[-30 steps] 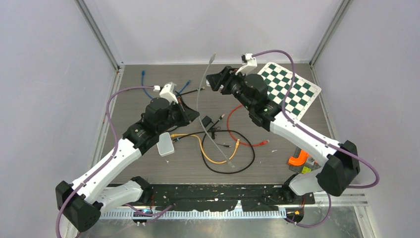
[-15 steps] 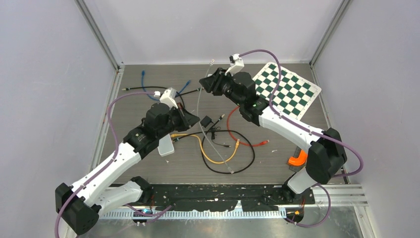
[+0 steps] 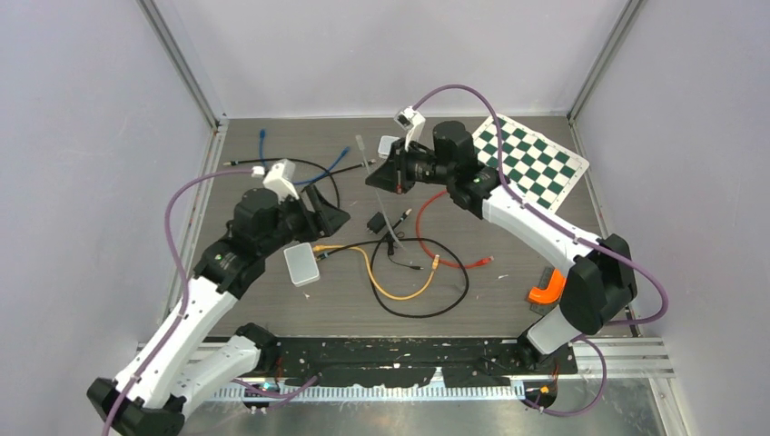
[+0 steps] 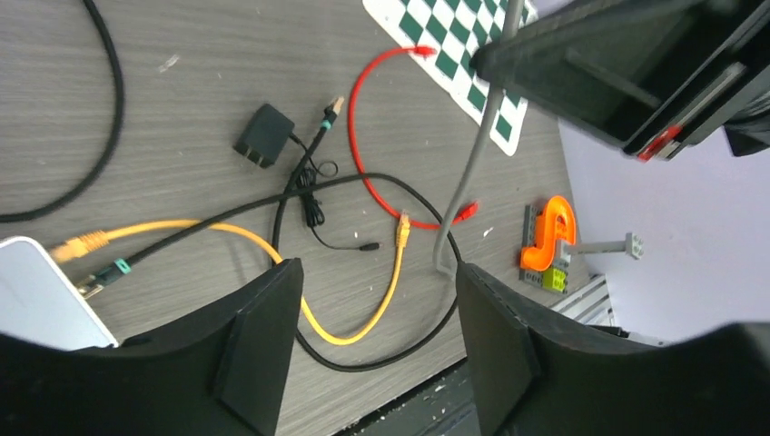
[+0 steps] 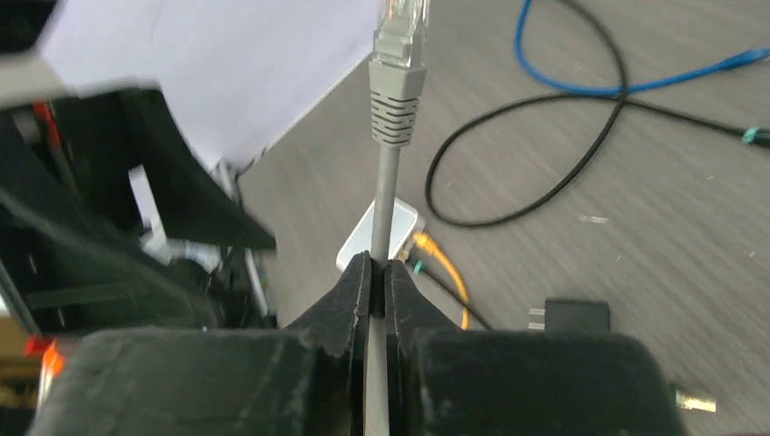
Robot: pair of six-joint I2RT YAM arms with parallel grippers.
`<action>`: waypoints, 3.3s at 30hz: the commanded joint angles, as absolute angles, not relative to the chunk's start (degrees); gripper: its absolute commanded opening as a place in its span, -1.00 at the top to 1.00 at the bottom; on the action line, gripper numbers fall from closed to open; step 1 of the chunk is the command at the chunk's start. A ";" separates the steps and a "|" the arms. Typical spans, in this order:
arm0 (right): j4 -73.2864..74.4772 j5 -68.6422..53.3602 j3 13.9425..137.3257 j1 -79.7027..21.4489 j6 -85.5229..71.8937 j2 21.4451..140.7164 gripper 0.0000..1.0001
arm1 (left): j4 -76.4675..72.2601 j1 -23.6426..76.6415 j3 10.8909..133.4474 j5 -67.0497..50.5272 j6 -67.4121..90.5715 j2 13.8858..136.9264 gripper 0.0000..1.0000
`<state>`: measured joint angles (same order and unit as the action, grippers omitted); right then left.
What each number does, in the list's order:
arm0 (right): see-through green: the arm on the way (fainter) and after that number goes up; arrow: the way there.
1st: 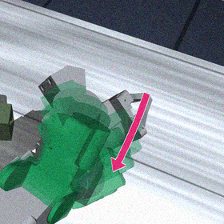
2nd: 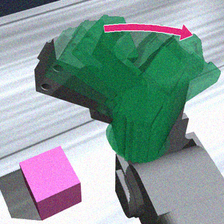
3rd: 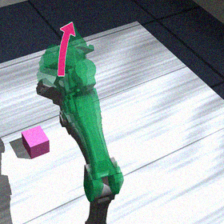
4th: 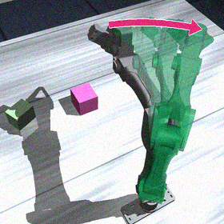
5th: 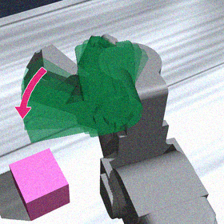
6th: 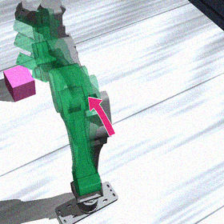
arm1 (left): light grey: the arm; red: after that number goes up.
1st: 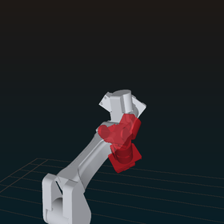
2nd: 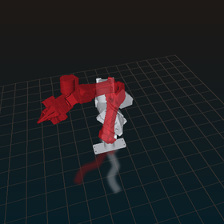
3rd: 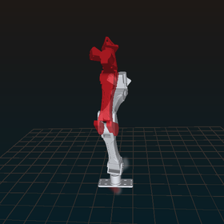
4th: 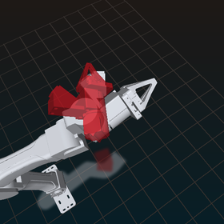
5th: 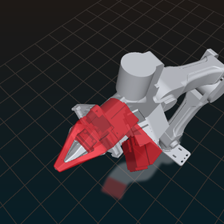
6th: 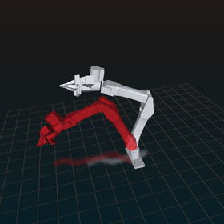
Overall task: Insert the plug into the switch port
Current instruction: Pick up the connector from the center of the board.
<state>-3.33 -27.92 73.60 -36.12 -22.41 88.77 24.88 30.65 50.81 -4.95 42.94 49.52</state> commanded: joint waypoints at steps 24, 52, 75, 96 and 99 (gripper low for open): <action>37.55 -61.41 78.02 -36.17 9.75 83.75 0.90 | 31.05 19.25 61.98 -36.52 40.91 49.03 -0.35; -2.36 24.41 59.48 -58.79 28.93 67.94 0.89 | 24.57 19.12 64.98 -33.12 52.78 53.82 -0.33; -2.51 27.69 61.33 -63.16 26.79 73.74 0.89 | 21.18 20.21 69.78 -28.77 49.70 62.77 -0.15; -1.85 29.46 61.09 -64.51 26.52 76.47 0.90 | 23.99 20.48 64.52 -31.52 47.80 64.26 1.00; -1.80 29.19 61.08 -64.56 26.91 76.57 0.90 | 26.32 20.48 65.42 -32.93 47.37 65.29 0.71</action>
<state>2.35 27.83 60.10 -64.18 27.05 76.99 23.09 20.23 65.10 -28.82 48.64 65.14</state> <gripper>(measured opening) 0.097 0.151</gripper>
